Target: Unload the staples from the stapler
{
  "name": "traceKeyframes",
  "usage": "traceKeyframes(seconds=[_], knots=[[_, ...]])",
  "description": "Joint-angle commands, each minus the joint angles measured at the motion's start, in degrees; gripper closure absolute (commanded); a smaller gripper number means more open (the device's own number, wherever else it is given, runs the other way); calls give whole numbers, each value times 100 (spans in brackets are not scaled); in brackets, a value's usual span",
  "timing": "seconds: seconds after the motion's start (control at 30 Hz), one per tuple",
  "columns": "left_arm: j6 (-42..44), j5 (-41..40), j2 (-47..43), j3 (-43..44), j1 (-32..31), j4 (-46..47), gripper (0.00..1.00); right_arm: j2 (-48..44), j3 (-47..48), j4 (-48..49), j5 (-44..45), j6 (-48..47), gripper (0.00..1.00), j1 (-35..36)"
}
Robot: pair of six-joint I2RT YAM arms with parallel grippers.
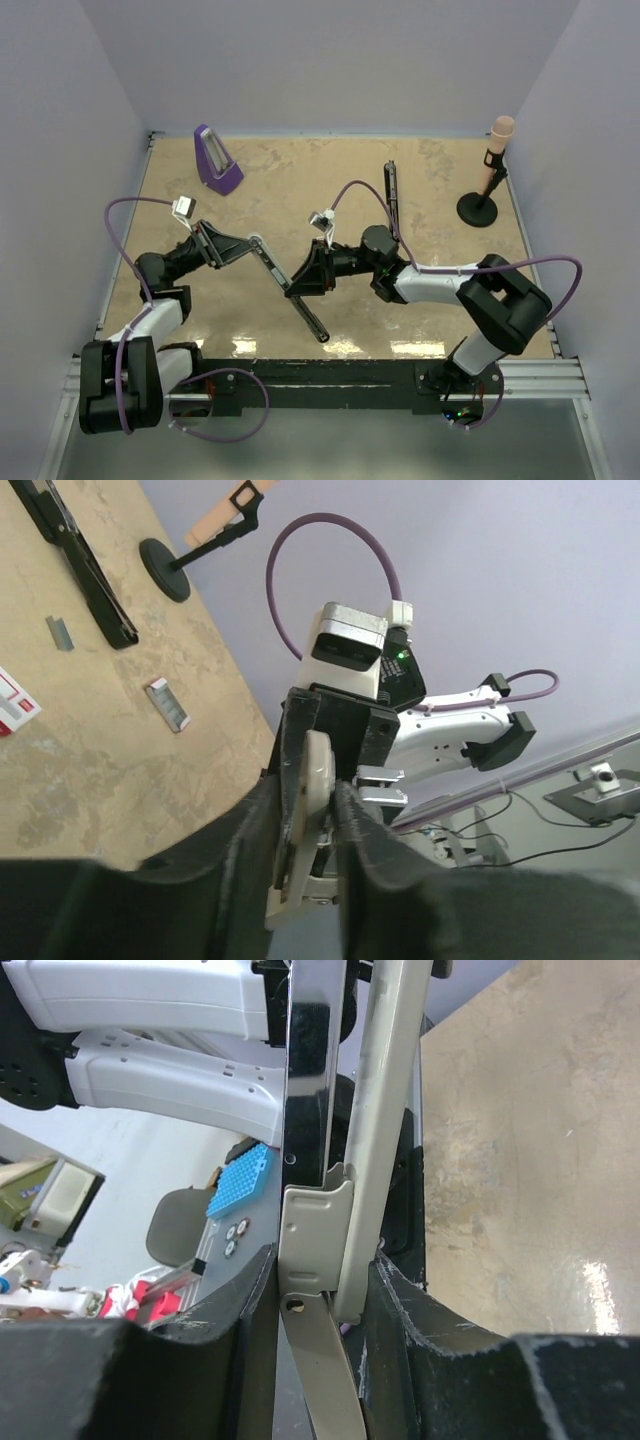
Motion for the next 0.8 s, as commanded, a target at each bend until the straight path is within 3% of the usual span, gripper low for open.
traceKeyframes(seconds=[0.0, 0.1, 0.27, 0.33, 0.37, 0.4, 0.43, 0.47, 0.53, 0.67, 0.77], knots=[[682, -116, -374, 81, 18, 1586, 59, -480, 132, 149, 145, -293, 100, -189], [1210, -151, -699, 142, 18, 778, 52, -603, 53, -18, 163, -301, 100, -496], [2518, -291, -1279, 344, 18, -1321, 45, -831, -79, -492, 145, -511, 100, -1049], [3055, -449, -1446, 564, 18, -2643, 40, -1007, 8, -1496, 337, -853, 100, -1156], [3711, -520, -1499, 686, 18, -3174, 35, -1077, 191, -1939, 478, -1351, 100, -1243], [4074, -790, -1543, 966, 27, -3754, 33, -1191, 297, -2387, 940, -1617, 100, -1262], [4417, -975, -1613, 1125, 9, -4925, 30, -1236, 438, -3375, 1223, -1907, 100, -1270], [5090, -1186, -1649, 1301, 9, -5520, 22, -1253, 709, -3811, 1592, -2406, 100, -1271], [5605, -1889, -1684, 1741, -52, -6819, 16, -1254, 930, -4776, 2593, -2700, 100, -1262], [6116, -2619, -1789, 1988, -298, -7678, 0, -1017, 1422, -5783, 3914, -3201, 100, -1262], [6248, -3112, -1886, 2067, -290, -8135, 0, -876, 1581, -6223, 4836, -3325, 100, -1262]])
